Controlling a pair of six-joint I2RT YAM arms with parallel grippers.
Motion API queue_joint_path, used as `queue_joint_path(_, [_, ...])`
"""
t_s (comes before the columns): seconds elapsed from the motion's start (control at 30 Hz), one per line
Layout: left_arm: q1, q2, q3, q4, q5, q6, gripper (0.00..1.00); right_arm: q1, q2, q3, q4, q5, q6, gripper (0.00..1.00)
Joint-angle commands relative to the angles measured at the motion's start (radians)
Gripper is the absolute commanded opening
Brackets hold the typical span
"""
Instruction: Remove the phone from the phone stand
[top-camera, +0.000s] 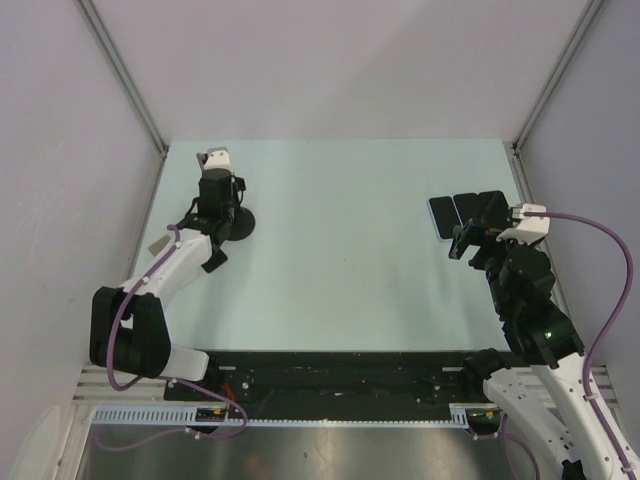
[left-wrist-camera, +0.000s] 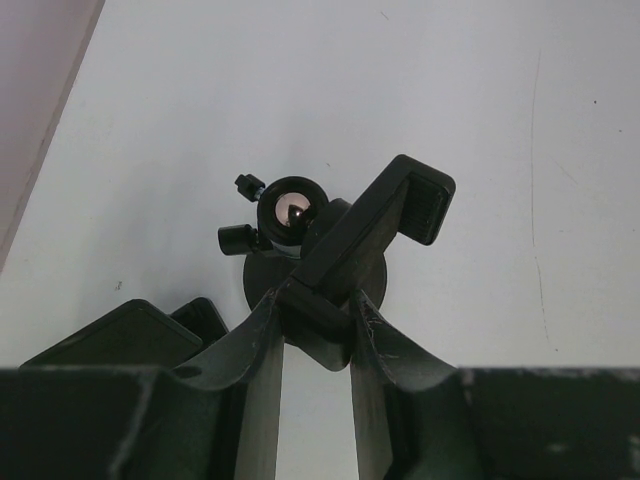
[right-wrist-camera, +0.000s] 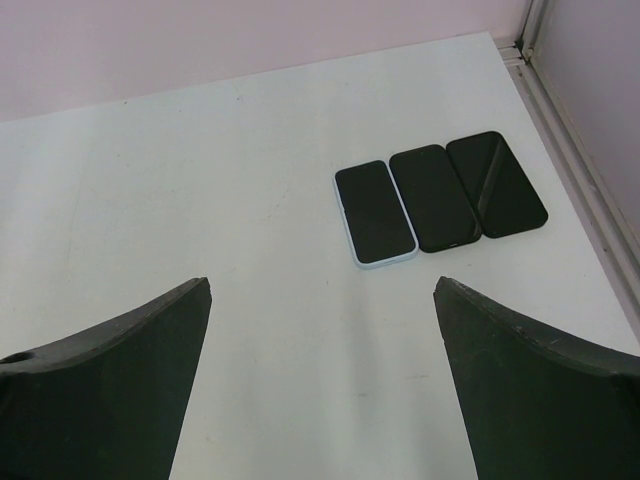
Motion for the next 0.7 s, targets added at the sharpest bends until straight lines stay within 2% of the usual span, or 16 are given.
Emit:
queue_joint_path(0.0, [0.004,-0.063,0.020,0.097,-0.060,0.032,0.00,0.004,0.001,-0.001,0.034,-0.007,-0.002,1.00])
queue_joint_path(0.47, [0.004,-0.077,-0.019,0.069,-0.078,-0.020,0.01,0.002,0.005,-0.001,0.037,-0.014,0.002,1.00])
queue_joint_path(0.67, [0.003,-0.083,-0.030,0.064,-0.074,-0.044,0.30,0.004,0.007,-0.001,0.037,-0.017,0.000,1.00])
